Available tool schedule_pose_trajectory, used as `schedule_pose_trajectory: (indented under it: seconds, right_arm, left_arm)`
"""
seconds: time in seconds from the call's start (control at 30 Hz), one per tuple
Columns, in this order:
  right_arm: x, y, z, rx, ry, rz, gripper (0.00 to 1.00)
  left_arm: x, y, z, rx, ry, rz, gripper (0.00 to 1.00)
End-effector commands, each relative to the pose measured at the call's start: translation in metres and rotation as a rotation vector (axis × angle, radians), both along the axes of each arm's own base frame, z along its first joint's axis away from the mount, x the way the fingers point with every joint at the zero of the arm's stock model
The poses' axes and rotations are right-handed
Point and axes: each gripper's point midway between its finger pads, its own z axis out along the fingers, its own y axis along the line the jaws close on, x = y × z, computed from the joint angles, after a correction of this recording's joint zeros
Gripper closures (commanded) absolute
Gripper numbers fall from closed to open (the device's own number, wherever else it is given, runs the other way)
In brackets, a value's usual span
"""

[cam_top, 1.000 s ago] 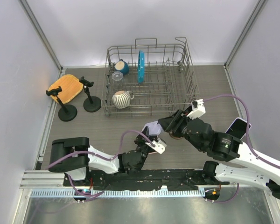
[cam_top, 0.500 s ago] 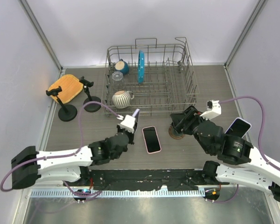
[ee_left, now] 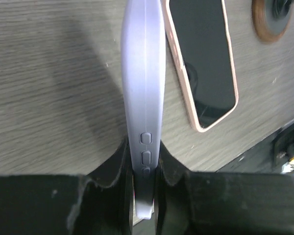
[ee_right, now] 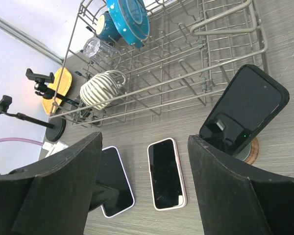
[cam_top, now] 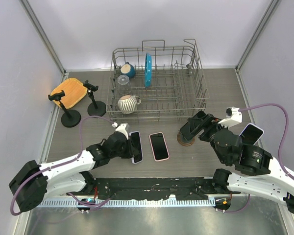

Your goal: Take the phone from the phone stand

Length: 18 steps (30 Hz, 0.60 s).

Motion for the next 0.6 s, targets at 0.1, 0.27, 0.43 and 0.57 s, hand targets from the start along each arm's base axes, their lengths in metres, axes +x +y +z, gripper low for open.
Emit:
schedule_pose_trajectory:
  seconds: [0.1,0.27,0.43,0.57]
  right_arm:
    - [0.003,-0.008,0.005,-0.009,-0.024,-0.036,0.24]
    - [0.002,-0.009,0.004,-0.015,-0.027,-0.036,0.24]
    - [0.002,-0.011,0.002,-0.016,-0.029,-0.043,0.24]
    - [0.002,-0.012,0.0,-0.021,-0.029,-0.045,0.24]
  left_arm:
    - [-0.007,-0.036,0.01,-0.245,0.141,-0.007,1.0]
    - [-0.003,-0.047,0.01,-0.285,0.148,-0.016,1.0]
    - [-0.005,-0.05,-0.001,-0.282,0.193,-0.01,0.93]
    - [-0.004,-0.044,-0.009,-0.248,0.196,0.013,0.77]
